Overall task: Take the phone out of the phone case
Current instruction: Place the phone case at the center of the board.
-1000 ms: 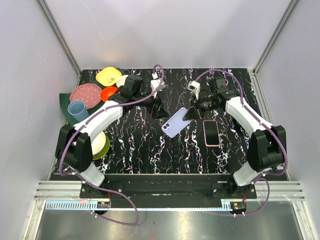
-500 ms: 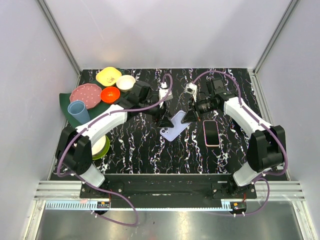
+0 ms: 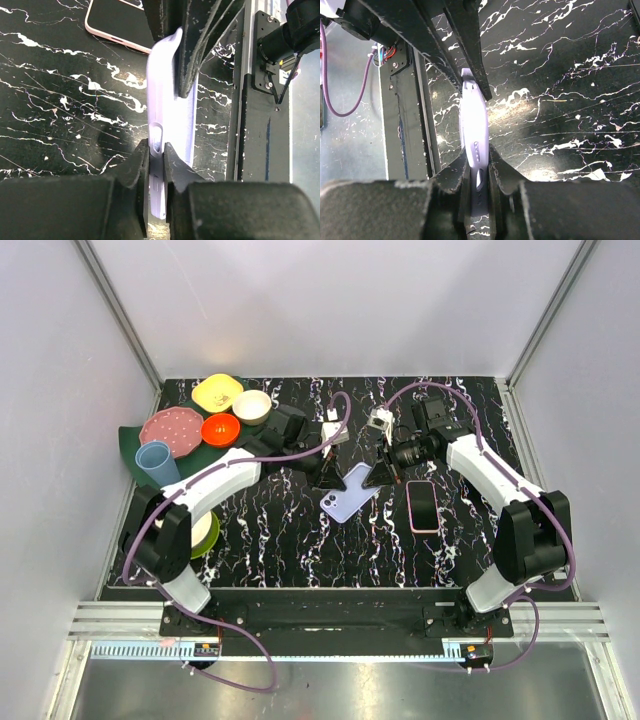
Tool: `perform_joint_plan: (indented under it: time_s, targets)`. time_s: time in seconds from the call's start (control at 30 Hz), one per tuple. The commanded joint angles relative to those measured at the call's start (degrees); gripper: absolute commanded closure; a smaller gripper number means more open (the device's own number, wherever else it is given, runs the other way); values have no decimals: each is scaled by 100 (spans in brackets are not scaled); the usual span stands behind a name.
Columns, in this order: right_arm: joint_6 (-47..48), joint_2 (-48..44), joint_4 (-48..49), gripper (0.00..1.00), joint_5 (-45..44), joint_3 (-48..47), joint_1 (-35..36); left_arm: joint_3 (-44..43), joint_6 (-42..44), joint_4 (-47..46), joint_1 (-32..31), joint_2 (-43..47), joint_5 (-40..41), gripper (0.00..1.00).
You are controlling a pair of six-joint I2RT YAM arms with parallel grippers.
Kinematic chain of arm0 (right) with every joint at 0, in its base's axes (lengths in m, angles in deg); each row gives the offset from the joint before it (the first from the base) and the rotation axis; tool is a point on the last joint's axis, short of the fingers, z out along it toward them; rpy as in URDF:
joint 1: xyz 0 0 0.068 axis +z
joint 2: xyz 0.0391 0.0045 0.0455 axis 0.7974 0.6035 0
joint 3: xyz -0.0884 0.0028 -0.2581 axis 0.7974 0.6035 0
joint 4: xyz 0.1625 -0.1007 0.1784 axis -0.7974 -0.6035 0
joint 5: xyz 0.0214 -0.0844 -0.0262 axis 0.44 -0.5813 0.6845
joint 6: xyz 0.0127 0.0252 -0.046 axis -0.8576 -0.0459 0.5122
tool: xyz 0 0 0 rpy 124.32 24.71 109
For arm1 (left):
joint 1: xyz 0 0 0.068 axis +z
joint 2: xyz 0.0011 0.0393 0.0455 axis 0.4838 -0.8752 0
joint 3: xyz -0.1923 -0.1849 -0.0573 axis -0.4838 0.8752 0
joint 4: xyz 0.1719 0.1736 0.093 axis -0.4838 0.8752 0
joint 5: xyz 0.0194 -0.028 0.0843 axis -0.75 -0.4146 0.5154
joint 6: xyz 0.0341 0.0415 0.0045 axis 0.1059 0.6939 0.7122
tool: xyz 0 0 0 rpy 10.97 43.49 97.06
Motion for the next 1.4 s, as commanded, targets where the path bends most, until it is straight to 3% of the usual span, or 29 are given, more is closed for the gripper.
perform_joint_plan:
  time_s: [0.0,0.03,0.1,0.13,0.27,0.37,0.53,0.73,0.93,1.37]
  targets:
    - [111,-65,-49,94,66,-222,72,-107,19,-149,-36,-38,49,96]
    - [102,-65,-49,79,39,-239,72,-72,-69,-219,-45,-20,119,100]
    - [76,-82,-32,63,13,-283,72,77,-192,-351,-45,32,233,100]
    - [24,-91,-14,49,-13,-301,72,147,-393,-552,-45,76,373,100]
    - [-257,-82,65,31,-294,-529,46,543,-947,-931,-54,392,945,100]
    - [-582,-73,205,22,-426,-617,-60,886,-1377,-1133,-45,629,1490,100]
    - [-1197,-152,732,15,-751,-574,-332,1317,-2334,-1143,112,815,2482,100]
    - [-1803,-389,1497,12,-1076,-231,-578,1870,-3618,-1308,700,421,2905,100]
    - [-1867,-530,1682,12,-1358,-125,-719,1687,-3918,-1143,1211,-291,2985,100]
    - [-1656,-1005,1700,12,-2210,560,-737,1405,-4095,-818,1335,-996,2826,96]
